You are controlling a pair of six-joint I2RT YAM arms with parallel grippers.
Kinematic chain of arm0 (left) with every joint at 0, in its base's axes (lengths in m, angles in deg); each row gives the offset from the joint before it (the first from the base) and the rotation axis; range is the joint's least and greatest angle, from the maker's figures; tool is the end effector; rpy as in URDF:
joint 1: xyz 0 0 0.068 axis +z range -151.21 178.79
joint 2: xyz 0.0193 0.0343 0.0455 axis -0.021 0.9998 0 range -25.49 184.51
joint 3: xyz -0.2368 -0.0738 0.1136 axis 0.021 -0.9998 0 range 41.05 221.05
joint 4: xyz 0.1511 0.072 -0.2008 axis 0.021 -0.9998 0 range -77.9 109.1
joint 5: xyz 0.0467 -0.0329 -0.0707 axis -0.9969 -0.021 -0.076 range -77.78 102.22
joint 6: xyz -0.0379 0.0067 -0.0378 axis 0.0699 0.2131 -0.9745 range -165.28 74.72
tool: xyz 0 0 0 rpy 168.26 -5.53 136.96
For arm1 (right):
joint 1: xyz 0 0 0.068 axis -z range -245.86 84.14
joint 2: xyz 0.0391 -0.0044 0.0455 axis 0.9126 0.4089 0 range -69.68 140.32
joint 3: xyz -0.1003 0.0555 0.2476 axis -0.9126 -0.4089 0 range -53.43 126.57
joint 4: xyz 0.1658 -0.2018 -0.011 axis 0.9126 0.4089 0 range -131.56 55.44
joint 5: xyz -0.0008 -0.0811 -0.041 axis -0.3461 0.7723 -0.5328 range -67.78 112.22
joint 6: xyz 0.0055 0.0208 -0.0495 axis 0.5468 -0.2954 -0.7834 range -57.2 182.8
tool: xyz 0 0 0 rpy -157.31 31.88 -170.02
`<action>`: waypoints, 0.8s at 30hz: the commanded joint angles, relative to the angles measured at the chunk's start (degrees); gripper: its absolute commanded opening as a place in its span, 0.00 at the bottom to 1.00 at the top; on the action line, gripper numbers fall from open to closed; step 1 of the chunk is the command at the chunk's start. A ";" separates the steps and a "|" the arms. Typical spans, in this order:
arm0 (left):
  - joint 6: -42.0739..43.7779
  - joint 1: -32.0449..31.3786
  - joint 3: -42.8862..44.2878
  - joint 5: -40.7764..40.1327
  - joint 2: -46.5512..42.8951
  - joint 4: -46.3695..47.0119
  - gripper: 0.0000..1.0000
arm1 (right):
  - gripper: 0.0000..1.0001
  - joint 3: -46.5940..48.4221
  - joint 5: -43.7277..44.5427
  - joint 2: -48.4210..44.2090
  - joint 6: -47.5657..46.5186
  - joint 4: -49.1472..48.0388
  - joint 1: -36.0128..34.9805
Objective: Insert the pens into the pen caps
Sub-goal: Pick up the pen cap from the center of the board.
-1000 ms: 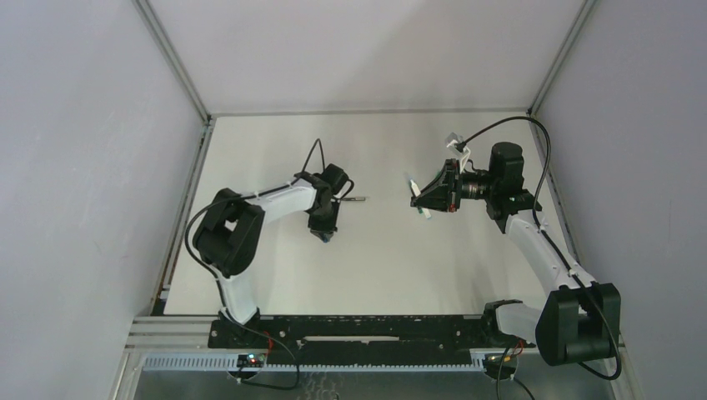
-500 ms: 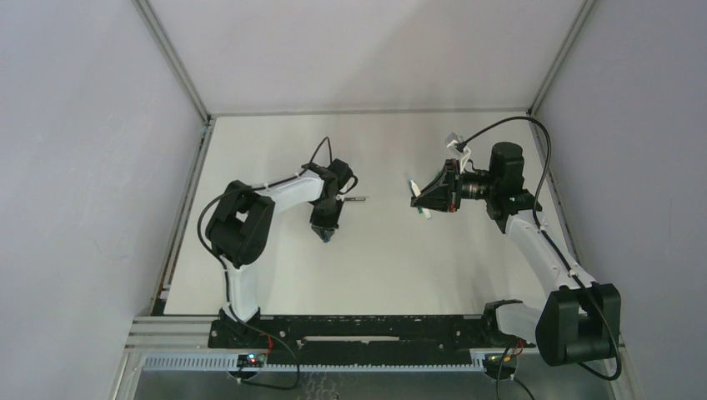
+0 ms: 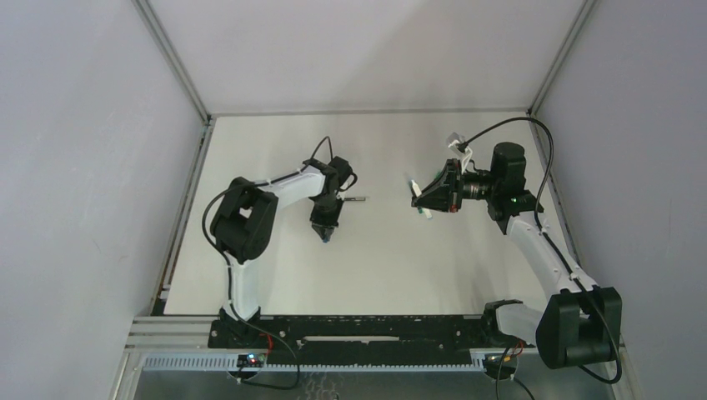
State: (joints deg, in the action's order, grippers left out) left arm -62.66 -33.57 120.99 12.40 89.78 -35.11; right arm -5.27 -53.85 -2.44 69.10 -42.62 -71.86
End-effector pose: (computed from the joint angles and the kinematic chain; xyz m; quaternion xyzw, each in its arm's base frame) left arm 0.3108 -0.1972 0.1499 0.1304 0.9915 -0.0032 0.0030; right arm 0.2425 0.0602 0.3080 -0.3604 0.6383 0.5452 0.4068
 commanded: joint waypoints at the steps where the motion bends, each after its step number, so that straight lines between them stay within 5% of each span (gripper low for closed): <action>1: 1.83 0.52 -1.77 -2.29 4.41 2.54 0.18 | 0.00 2.02 -1.10 -1.63 -0.45 -1.00 0.32; 6: 1.43 0.71 -2.49 -2.36 3.04 3.46 0.00 | 0.00 2.02 -1.14 -1.74 -0.47 -0.96 0.33; 15: -2.75 0.67 -8.49 -0.74 -10.87 10.72 0.00 | 0.00 2.02 -1.17 -2.27 -3.04 0.72 -0.33; 24: -14.71 0.02 -25.14 14.40 -32.55 40.96 0.00 | 0.00 2.02 -0.36 -2.50 -9.40 5.33 -4.49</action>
State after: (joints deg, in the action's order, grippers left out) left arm -69.90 -33.02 101.82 18.48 65.32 -13.43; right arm -5.27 -54.07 -4.06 63.92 -38.99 -74.83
